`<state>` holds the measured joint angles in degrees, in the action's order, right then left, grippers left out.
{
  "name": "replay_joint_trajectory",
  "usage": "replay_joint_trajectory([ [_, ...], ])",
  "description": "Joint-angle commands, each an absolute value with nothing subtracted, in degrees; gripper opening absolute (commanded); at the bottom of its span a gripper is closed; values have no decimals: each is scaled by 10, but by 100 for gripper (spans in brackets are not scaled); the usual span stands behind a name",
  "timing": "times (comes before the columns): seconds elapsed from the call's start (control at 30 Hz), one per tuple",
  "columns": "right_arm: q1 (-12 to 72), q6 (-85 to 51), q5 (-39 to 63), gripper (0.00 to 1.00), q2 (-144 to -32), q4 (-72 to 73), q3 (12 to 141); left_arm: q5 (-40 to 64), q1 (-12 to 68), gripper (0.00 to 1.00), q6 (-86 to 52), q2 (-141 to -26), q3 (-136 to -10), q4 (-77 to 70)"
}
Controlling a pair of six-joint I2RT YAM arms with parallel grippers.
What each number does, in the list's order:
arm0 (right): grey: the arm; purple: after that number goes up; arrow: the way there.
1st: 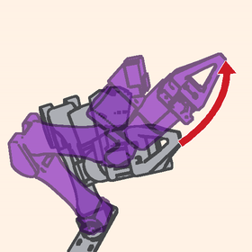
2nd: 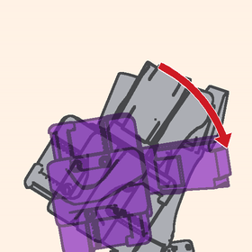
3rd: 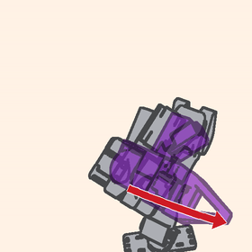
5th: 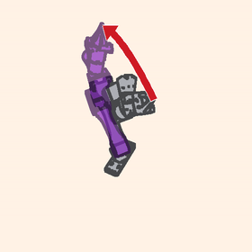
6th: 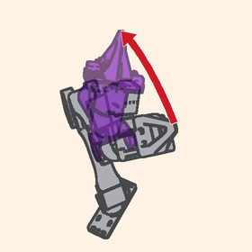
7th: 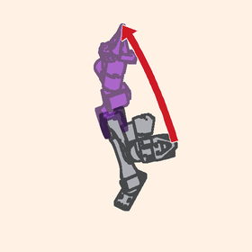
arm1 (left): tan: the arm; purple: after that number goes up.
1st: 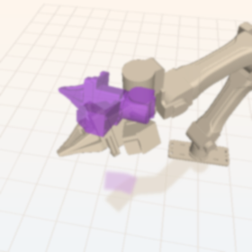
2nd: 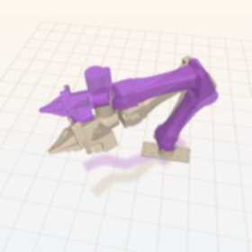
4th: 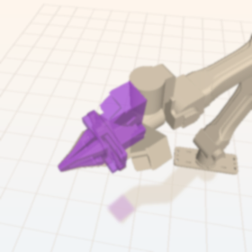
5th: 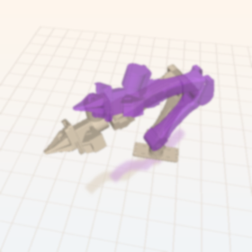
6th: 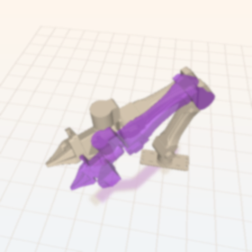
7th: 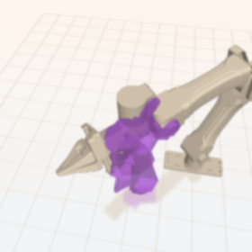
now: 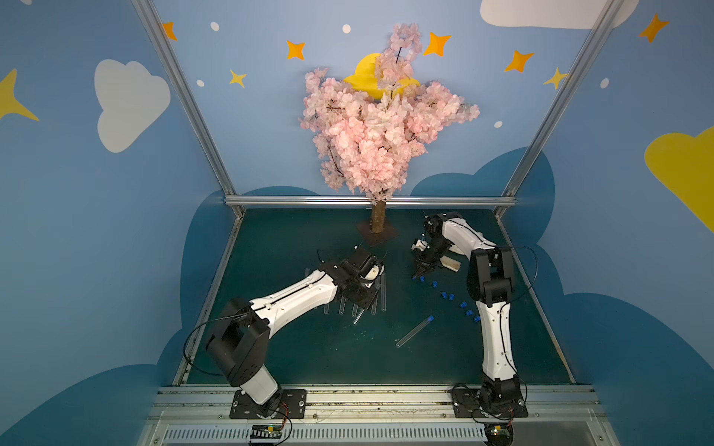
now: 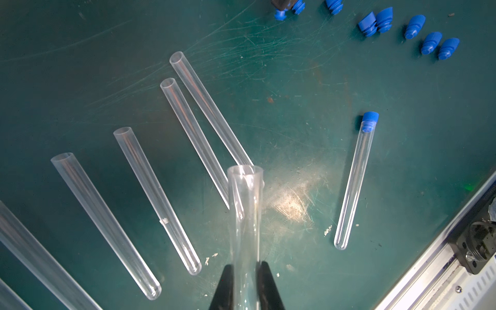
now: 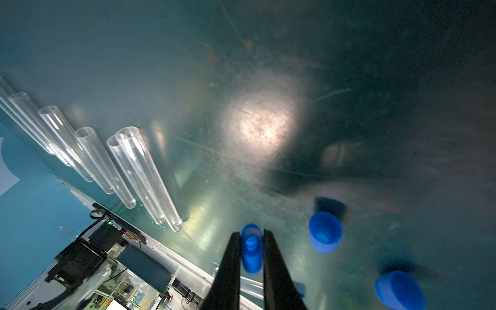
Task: Remove stoppers from test tubes
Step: Place the stopper at the center of the board.
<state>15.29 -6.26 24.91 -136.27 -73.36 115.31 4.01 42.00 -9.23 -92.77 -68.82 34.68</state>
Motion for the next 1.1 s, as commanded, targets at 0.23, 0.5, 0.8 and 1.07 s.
replay_joint_trajectory([
  [0.23, 166, -60, 222, 2, -1388, -758, 1176, 26, 419, 4, -97, -915, -696, 371],
  [0.5, 170, -56, 217, 4, -1396, -752, 1168, 18, 419, 4, -100, -909, -695, 376],
  [0.8, 176, -54, 203, 14, -1391, -750, 1167, 10, 419, 4, -106, -903, -692, 380],
  [1.07, 178, -52, 198, 22, -1380, -745, 1163, -5, 418, 4, -104, -901, -690, 390],
])
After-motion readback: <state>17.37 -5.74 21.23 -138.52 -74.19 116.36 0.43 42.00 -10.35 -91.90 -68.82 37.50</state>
